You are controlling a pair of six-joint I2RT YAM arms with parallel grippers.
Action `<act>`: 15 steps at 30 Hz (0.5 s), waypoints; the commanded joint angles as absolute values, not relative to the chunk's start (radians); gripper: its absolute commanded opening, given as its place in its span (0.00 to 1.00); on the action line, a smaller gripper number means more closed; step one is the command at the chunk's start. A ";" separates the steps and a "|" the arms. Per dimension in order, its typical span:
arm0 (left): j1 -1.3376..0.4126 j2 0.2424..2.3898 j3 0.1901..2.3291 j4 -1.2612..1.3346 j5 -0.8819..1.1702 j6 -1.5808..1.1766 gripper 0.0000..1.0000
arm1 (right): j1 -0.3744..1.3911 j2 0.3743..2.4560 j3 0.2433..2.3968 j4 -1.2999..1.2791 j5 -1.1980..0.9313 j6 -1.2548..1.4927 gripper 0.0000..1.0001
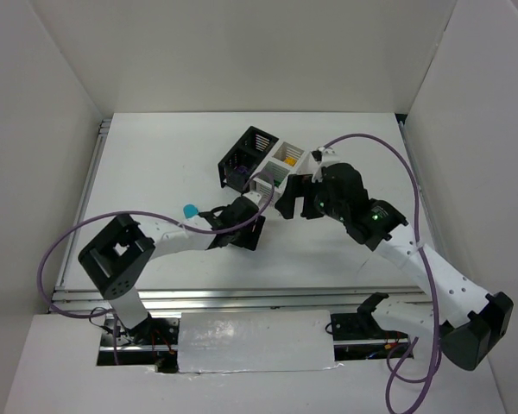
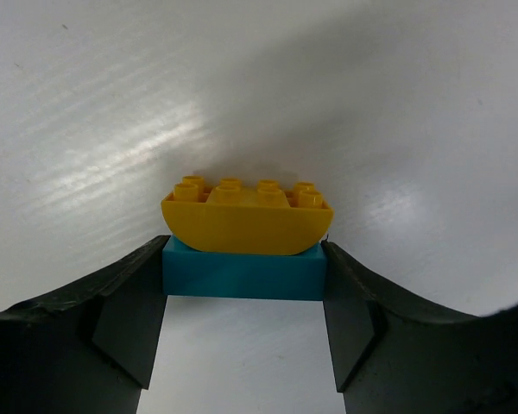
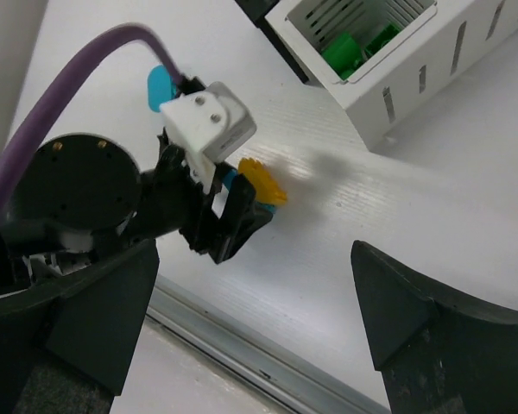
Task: Sort the legos into containers by color
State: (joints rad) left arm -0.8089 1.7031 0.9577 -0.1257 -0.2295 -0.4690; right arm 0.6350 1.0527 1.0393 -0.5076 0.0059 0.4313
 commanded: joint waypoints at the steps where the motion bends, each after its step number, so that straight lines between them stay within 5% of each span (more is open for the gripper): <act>1: -0.822 1.617 0.895 -0.059 -0.131 -0.427 0.00 | 0.545 1.017 1.025 -0.443 -0.102 0.491 1.00; 10: -0.882 0.930 0.549 0.170 0.074 -0.296 0.00 | 0.558 1.026 1.048 -0.451 -0.282 0.617 0.96; 15: -0.922 0.669 0.485 0.149 0.016 -0.239 0.00 | 0.777 1.089 1.086 -0.458 -0.208 0.673 0.95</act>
State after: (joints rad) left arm -0.8959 0.7399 0.5087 0.0906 0.0280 -0.3073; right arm 0.6559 1.0512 1.0283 -0.4835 -0.2272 0.6250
